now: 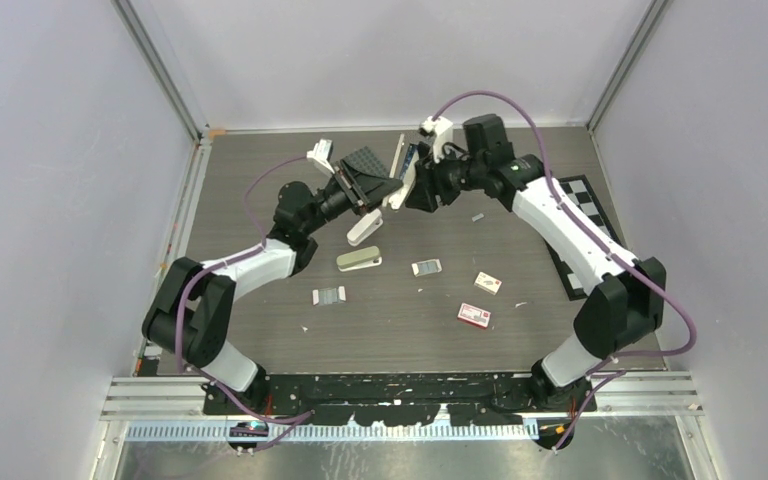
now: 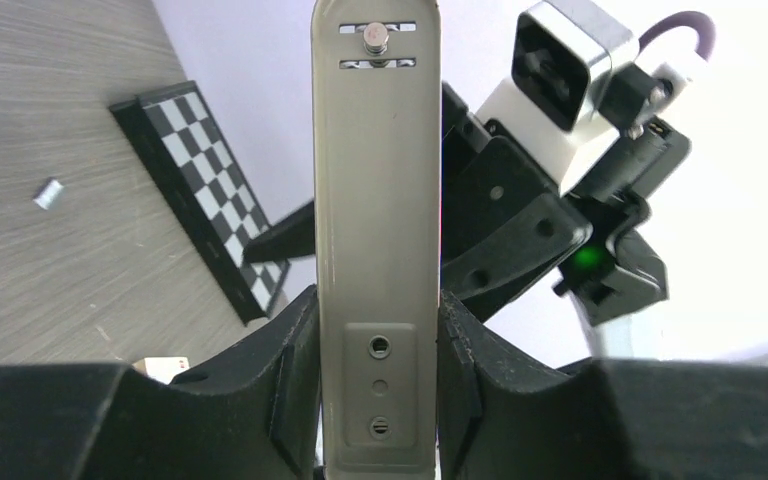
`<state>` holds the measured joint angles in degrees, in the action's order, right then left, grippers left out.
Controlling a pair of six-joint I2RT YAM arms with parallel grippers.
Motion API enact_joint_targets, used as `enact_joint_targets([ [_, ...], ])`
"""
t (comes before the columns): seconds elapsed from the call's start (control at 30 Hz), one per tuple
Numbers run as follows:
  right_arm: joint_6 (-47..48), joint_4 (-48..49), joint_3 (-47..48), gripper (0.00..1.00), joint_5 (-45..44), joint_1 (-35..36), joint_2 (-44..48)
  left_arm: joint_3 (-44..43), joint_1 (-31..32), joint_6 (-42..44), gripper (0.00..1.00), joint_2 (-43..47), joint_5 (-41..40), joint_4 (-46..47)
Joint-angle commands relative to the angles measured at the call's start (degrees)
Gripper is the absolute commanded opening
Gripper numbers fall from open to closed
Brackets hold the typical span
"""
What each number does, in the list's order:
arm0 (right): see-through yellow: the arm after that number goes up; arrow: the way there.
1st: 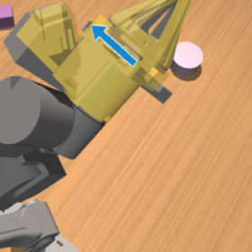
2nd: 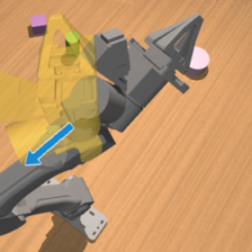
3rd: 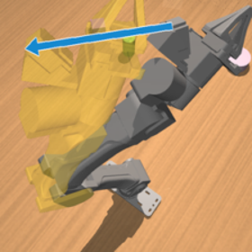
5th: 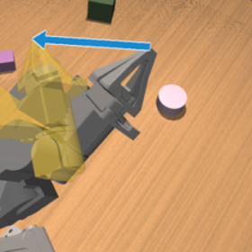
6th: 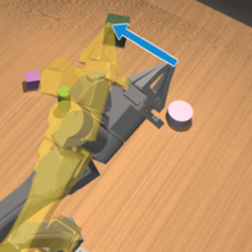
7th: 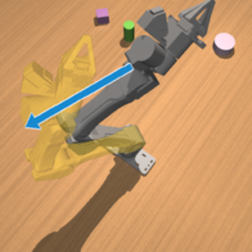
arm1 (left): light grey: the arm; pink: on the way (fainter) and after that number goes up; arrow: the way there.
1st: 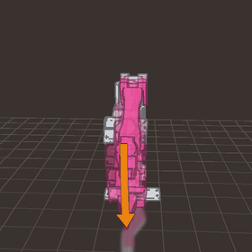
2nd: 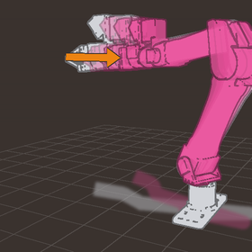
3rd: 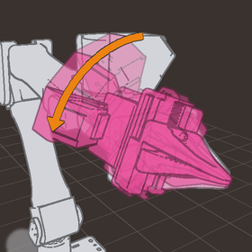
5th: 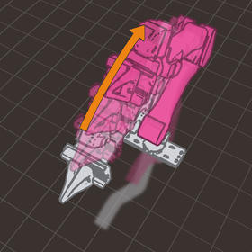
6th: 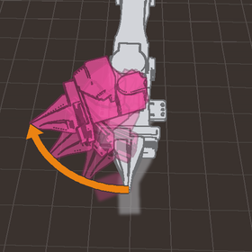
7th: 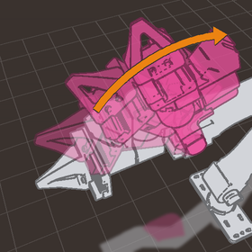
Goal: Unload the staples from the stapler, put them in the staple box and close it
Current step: Place the stapler at the center of the board.
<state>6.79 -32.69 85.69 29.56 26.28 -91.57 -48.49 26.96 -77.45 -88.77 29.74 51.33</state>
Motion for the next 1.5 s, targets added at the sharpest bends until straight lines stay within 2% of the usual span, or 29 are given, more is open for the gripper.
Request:
enact_joint_targets([
  [0.0, -4.6, 6.5, -2.5, 0.63, 12.1, -5.1, 7.5, 2.6, -0.2, -6.5, 0.0, -0.6, 0.0, 18.4],
  [0.13, -13.2, 15.3, -7.4, 0.83, 19.7, -7.2, 10.6, 2.7, -0.1, -10.4, 0.0, -3.3, -0.5, 23.8],
  [0.3, -29.2, 29.1, -11.6, 0.99, 21.8, -7.7, 10.5, 3.0, 0.2, -10.8, 0.0, -3.1, -0.6, 24.7],
  [0.4, -38.8, 36.3, -13.5, 1.0, 18.6, -7.8, 9.1, 2.9, 0.5, -10.8, 0.0, -2.8, -0.4, 24.7],
  [0.57, -46.4, 41.3, -16.2, 1.0, 12.9, -8.1, 8.5, 3.0, 0.9, -10.4, 0.0, -2.2, -1.4, 24.7],
  [0.7, -55.3, 50.9, -18.1, 0.99, 11.3, -7.8, 6.5, 1.7, 2.5, -10.2, 0.0, -3.3, -1.6, 24.8],
  [0.93, -59.1, 51.5, -13.0, 1.0, 8.8, -5.5, 1.5, -0.9, 5.1, -9.5, 0.0, -4.8, -2.4, 24.9],
  [1.03, -59.7, 53.0, -14.2, 0.89, 8.0, -5.5, 2.1, -0.5, 5.2, -9.1, 0.0, -4.8, -3.2, 24.9],
  [1.13, -60.0, 54.6, -15.9, 0.67, 7.7, -5.7, 3.1, 0.1, 5.1, -8.6, 0.0, -5.2, -3.8, 24.9],
  [1.2, -59.5, 54.5, -16.2, 0.48, 7.7, -5.7, 3.5, 0.1, 5.2, -8.7, 0.0, -5.9, -4.0, 25.1],
  [1.23, -59.0, 54.3, -16.1, 0.43, 7.9, -5.7, 3.7, 0.1, 5.2, -8.8, 0.0, -6.3, -4.3, 25.3],
  [1.37, -57.3, 53.4, -16.1, 0.35, 8.3, -5.8, 4.3, 0.0, 5.2, -8.9, 0.01, -7.4, -5.2, 25.9],
  [1.43, -57.1, 53.1, -15.9, 0.22, 8.4, -6.0, 4.3, -0.3, 5.2, -8.9, 0.1, -7.8, -5.1, 26.1],
  [1.47, -57.2, 53.1, -15.9, 0.17, 8.5, -6.2, 4.3, -0.4, 5.2, -8.9, 0.19, -8.0, -5.2, 26.1],
])
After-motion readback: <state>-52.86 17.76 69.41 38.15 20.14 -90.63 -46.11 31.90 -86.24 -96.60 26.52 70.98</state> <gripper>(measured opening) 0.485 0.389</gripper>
